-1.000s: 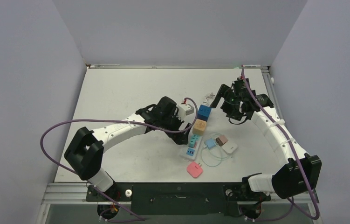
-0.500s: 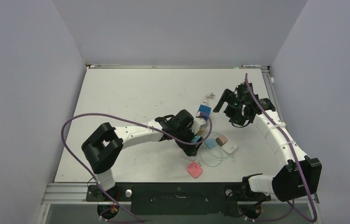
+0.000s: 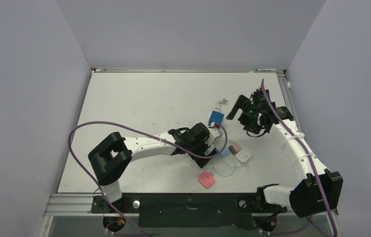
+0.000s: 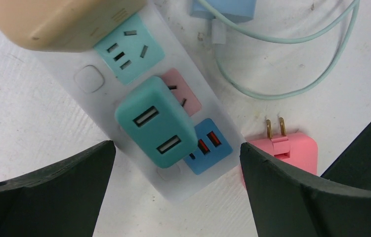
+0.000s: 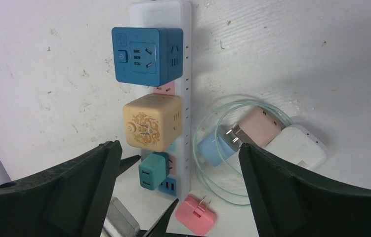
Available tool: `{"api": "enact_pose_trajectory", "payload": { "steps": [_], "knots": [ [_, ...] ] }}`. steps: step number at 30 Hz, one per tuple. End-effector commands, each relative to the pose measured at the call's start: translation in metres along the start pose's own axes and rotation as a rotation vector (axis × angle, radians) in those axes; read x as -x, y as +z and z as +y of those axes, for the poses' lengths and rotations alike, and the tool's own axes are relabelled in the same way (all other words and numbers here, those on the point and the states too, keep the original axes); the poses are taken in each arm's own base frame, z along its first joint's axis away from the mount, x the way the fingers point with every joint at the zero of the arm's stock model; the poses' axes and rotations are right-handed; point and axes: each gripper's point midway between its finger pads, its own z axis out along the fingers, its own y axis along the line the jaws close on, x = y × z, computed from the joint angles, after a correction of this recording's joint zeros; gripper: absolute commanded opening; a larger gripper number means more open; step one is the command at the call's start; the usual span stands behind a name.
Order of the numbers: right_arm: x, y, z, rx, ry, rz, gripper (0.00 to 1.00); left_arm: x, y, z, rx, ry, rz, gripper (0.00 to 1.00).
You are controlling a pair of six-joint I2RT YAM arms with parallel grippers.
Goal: Insert the plug
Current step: Move the socket to the center of the board.
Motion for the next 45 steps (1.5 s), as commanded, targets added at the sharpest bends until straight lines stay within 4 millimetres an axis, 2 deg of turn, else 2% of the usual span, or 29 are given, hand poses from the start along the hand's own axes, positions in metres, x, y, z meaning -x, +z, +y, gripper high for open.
{"api": "enact_pose_trajectory", "payload": {
  "steps": [1,9,14,16,18,19,22,26,31,34,37,41,45],
  "knots": [
    [0.004,-0.008,0.002,0.035,0.015,-0.049,0.95,0.013,0.007,-0.009,0.025,-0.005,-0.034,0.96],
    [0.002,-0.006,0.001,0.037,0.014,-0.045,0.94,0.011,0.025,-0.011,0.032,-0.058,0.015,0.96],
    [0.001,-0.002,0.001,0.036,0.017,-0.035,0.94,0.001,0.029,-0.002,0.043,-0.08,0.028,0.96],
    [0.0,0.0,0.001,0.04,0.021,-0.032,0.94,-0.001,0.026,0.013,0.067,-0.094,0.026,0.96],
    [-0.001,0.002,0.001,0.041,0.02,-0.03,0.94,-0.007,0.02,0.039,0.099,-0.124,0.031,0.96],
    [-0.001,0.003,0.0,0.039,0.017,-0.029,0.94,-0.011,0.015,0.058,0.122,-0.147,0.039,0.96],
    [0.0,0.01,0.0,0.035,0.012,-0.023,0.94,-0.035,0.002,0.089,0.169,-0.162,0.096,0.96],
    [0.009,0.016,0.008,0.046,0.008,-0.029,0.94,-0.052,-0.014,0.109,0.193,-0.178,0.114,0.96],
    [0.03,0.02,0.023,0.058,-0.014,-0.054,0.94,-0.056,-0.028,0.135,0.239,-0.187,0.109,0.96],
    [0.041,0.025,0.03,0.061,-0.023,-0.06,0.94,-0.06,-0.038,0.163,0.279,-0.223,0.115,0.96],
    [0.051,0.033,0.032,0.049,-0.025,-0.08,0.94,-0.075,-0.051,0.198,0.334,-0.202,0.14,0.96],
    [0.064,0.056,0.028,0.001,-0.029,-0.106,0.92,-0.1,-0.064,0.232,0.369,-0.217,0.178,0.96],
    [0.067,0.087,0.022,-0.049,-0.02,-0.097,0.87,-0.098,-0.074,0.247,0.375,-0.221,0.155,0.96]
  ]
}}
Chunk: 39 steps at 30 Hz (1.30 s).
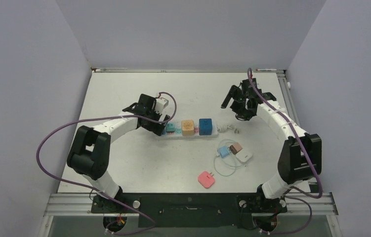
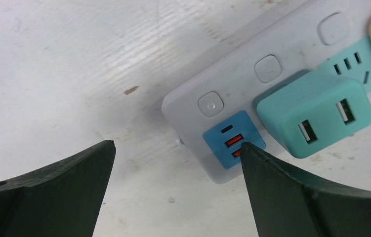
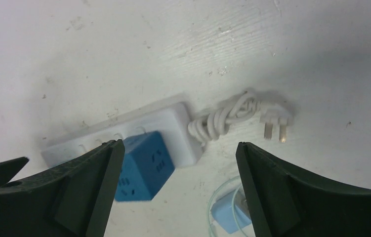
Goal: Insert the plug
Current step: Move the socket to the center of the board, then pick up the plug from the center of the board.
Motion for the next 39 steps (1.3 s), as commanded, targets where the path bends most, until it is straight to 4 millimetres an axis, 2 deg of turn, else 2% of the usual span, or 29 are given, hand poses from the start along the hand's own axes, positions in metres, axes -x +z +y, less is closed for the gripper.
{"api": "enact_pose_trajectory", "payload": {
  "steps": [1,4,6,9,11,13,15,16,18,19,21,23,25,28,32,36,37,39],
  "knots": [
    [0.022,0.029,0.0,-0.038,-0.003,-0.06,0.85,-0.029,-0.009,0.026,0.052,0.084,0.104,0.96],
    [0.013,0.04,0.0,-0.075,-0.031,-0.05,0.83,-0.006,-0.019,0.02,0.018,0.083,0.039,0.96],
    [0.009,0.038,0.0,-0.084,-0.05,-0.057,0.82,0.013,-0.03,0.019,0.01,0.085,-0.013,0.96],
    [0.016,0.021,0.001,-0.084,-0.07,-0.118,0.83,0.038,-0.049,0.02,0.007,0.1,-0.087,0.96],
    [0.025,0.002,0.006,-0.072,-0.087,-0.174,0.86,0.054,-0.065,0.022,0.015,0.126,-0.142,0.96],
    [0.029,-0.022,0.017,-0.041,-0.127,-0.254,0.91,0.073,-0.085,0.029,0.04,0.155,-0.208,0.96],
    [0.025,-0.042,0.029,0.03,-0.171,-0.321,0.96,0.093,-0.108,0.038,0.095,0.185,-0.273,0.96],
    [0.021,-0.046,0.029,0.061,-0.161,-0.332,0.91,0.101,-0.119,0.048,0.15,0.179,-0.307,0.96],
    [0.009,-0.045,0.022,0.104,-0.14,-0.298,0.9,0.111,-0.138,0.074,0.287,0.123,-0.367,0.96],
    [-0.001,-0.044,0.019,0.097,-0.152,-0.268,0.9,0.113,-0.145,0.087,0.32,0.08,-0.388,0.96],
    [-0.024,-0.05,0.02,0.042,-0.205,-0.25,0.9,0.117,-0.154,0.09,0.242,0.056,-0.407,0.96],
    [-0.05,-0.058,0.022,-0.005,-0.249,-0.252,0.91,0.122,-0.163,0.082,0.147,0.063,-0.422,0.96],
    [-0.072,-0.063,0.011,-0.062,-0.254,-0.24,0.94,0.127,-0.17,0.075,0.106,0.074,-0.447,0.96],
    [-0.101,-0.066,-0.01,-0.097,-0.225,-0.173,0.98,0.12,-0.172,0.052,-0.004,0.109,-0.435,0.96],
    [-0.133,-0.075,-0.031,-0.124,-0.209,-0.142,0.87,0.1,-0.162,0.021,-0.125,0.138,-0.347,0.96],
    [-0.158,-0.069,-0.047,-0.147,-0.194,-0.088,0.79,0.084,-0.155,-0.001,-0.182,0.186,-0.295,0.96],
    [-0.162,-0.066,-0.046,-0.139,-0.192,-0.078,0.77,0.082,-0.154,-0.006,-0.184,0.203,-0.293,0.96],
    [-0.166,-0.062,-0.031,-0.092,-0.206,-0.064,0.73,0.08,-0.154,-0.013,-0.18,0.229,-0.292,0.96]
  ]
}}
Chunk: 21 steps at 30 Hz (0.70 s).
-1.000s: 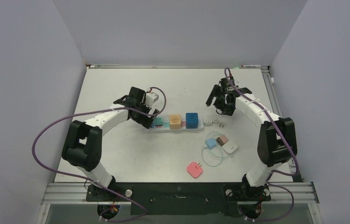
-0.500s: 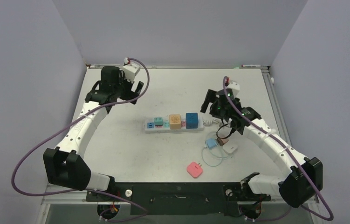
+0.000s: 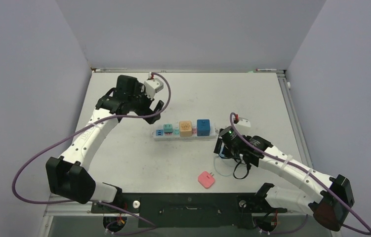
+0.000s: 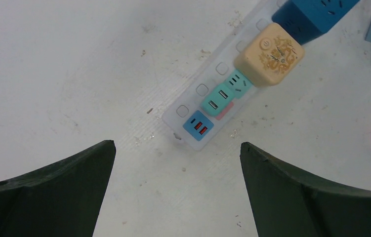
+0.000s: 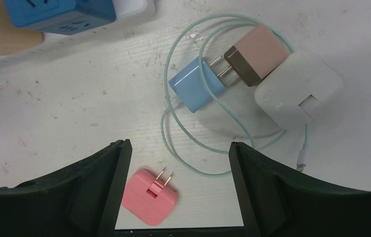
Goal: Insert the plug
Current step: Pick up the plug from the center of the board.
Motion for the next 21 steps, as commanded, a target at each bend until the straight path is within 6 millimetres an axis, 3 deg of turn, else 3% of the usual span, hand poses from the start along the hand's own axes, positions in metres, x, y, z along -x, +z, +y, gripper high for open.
{"api": "enact_pose_trajectory", "payload": {
  "steps": [1,4,8,11,16,21],
  "knots": [
    [-0.003,0.005,0.018,0.036,0.023,-0.006,0.72,-0.001,-0.007,-0.026,-0.06,0.064,0.0,0.96],
    [-0.013,0.009,0.043,0.073,-0.046,0.014,0.73,-0.001,-0.008,-0.031,-0.069,0.066,0.0,0.96],
    [-0.04,0.018,0.065,0.093,-0.139,0.047,0.72,-0.007,-0.004,-0.028,-0.06,0.062,0.019,0.96],
    [-0.053,0.031,0.062,0.033,-0.18,0.078,0.73,-0.012,-0.001,-0.026,-0.056,0.06,0.033,0.96],
    [-0.063,0.049,0.05,-0.059,-0.198,0.116,0.82,-0.007,-0.002,-0.024,-0.049,0.053,0.018,0.96],
    [-0.065,0.059,0.041,-0.106,-0.182,0.096,0.81,-0.002,-0.004,-0.021,-0.039,0.056,0.007,0.96]
  ]
}}
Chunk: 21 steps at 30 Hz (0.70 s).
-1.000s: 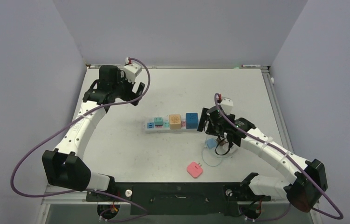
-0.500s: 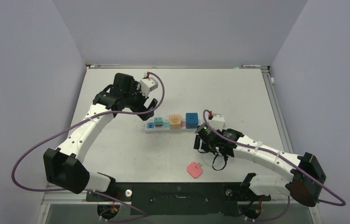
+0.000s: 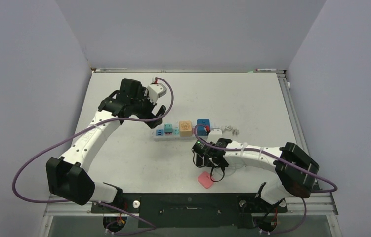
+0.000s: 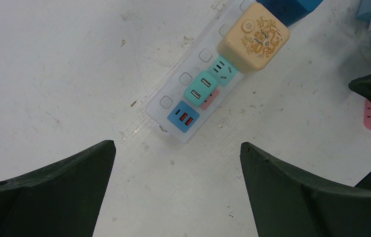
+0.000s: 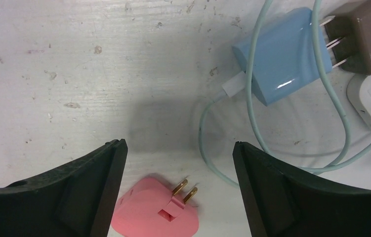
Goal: Insert the plug
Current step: Pick up the plug from the center of the board.
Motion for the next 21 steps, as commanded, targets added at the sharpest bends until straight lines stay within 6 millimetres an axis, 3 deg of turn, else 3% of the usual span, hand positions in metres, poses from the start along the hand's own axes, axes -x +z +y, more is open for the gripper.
{"api": "enact_pose_trajectory", "payload": {
  "steps": [1,5,10,12,15,21],
  "knots": [
    [0.018,0.002,0.004,-0.004,0.064,-0.079,0.79,0.015,-0.01,0.005,0.026,0.023,-0.053,0.96],
    [0.024,0.008,0.005,-0.014,0.085,-0.112,0.7,0.017,-0.013,0.006,0.038,0.027,-0.06,0.96],
    [0.023,0.016,0.007,-0.028,0.072,-0.111,0.44,0.019,-0.016,0.008,0.05,0.026,-0.069,0.96],
    [0.018,0.019,0.005,-0.051,0.061,-0.096,0.43,0.019,-0.017,0.007,0.047,0.024,-0.071,0.96],
    [0.013,0.018,-0.002,-0.084,0.057,-0.097,0.53,0.02,-0.019,0.006,0.046,0.023,-0.077,0.96],
    [0.019,0.0,0.004,-0.01,0.05,-0.138,0.52,0.019,-0.017,0.006,0.045,0.02,-0.075,0.96]
  ]
}}
